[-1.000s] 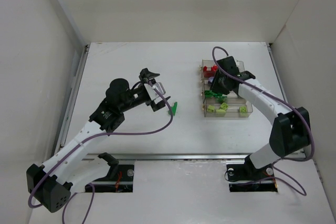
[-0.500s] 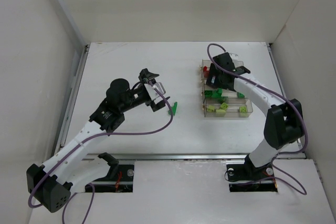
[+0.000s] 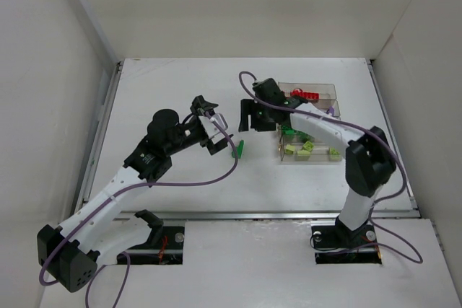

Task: Sort the legos into containers by color

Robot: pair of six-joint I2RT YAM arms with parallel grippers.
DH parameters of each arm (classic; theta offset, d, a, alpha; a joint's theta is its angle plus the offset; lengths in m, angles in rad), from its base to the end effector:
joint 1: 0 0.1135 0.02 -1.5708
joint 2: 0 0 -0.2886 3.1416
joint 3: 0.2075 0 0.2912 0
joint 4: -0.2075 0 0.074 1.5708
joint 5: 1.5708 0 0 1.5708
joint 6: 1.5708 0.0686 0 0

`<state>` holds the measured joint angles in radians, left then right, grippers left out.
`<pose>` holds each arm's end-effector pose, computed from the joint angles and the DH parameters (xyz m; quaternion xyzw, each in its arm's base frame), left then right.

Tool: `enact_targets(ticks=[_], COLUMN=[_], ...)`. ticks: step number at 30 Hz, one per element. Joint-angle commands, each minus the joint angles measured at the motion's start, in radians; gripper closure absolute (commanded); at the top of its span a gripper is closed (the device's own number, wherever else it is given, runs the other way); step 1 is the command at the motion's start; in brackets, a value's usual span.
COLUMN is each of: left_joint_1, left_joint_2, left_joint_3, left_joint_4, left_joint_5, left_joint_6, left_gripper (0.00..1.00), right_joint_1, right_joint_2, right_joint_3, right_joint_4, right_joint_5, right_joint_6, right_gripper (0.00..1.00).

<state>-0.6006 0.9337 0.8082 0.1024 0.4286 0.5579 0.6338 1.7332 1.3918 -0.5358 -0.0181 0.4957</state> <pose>0.2107 -0.1789 0.3662 0.5069 0.5035 -0.1666 0.6795 0.3590 0.2654 0.2498 -0.0679 0.9380 0.1891 0.2825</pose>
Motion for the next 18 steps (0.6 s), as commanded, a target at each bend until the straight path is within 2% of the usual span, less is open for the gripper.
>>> enact_targets(ticks=[1,5,8,13,18], left_joint_1=[-0.004,-0.004,-0.004,-0.004,-0.004], left_joint_2=[-0.01,-0.019,-0.019,-0.03,-0.03], left_joint_3=[-0.012,-0.021,-0.021,-0.03,-0.04], left_joint_4=[0.029,0.029,0.029,0.029,0.04], left_joint_5=[-0.007,-0.007,-0.016,-0.016,-0.016], left_joint_6=[-0.018,-0.027,-0.036,-0.036,-0.036], left_gripper=[0.0,0.0,0.0,0.0,0.0], right_joint_1=[0.009,0.02,0.02,0.02,0.04], right_joint_2=[0.122,0.218,0.25,0.272,0.324], right_joint_3=[0.088,0.15,0.171,0.171,0.181], right_joint_4=[-0.025,-0.032,-0.023,-0.033,-0.052], right_joint_5=[-0.125,-0.134,-0.129,-0.095,-0.118], right_joint_6=[0.115,0.156,0.184,0.193,0.182], right_gripper=[0.24,0.26,0.34,0.52,0.52])
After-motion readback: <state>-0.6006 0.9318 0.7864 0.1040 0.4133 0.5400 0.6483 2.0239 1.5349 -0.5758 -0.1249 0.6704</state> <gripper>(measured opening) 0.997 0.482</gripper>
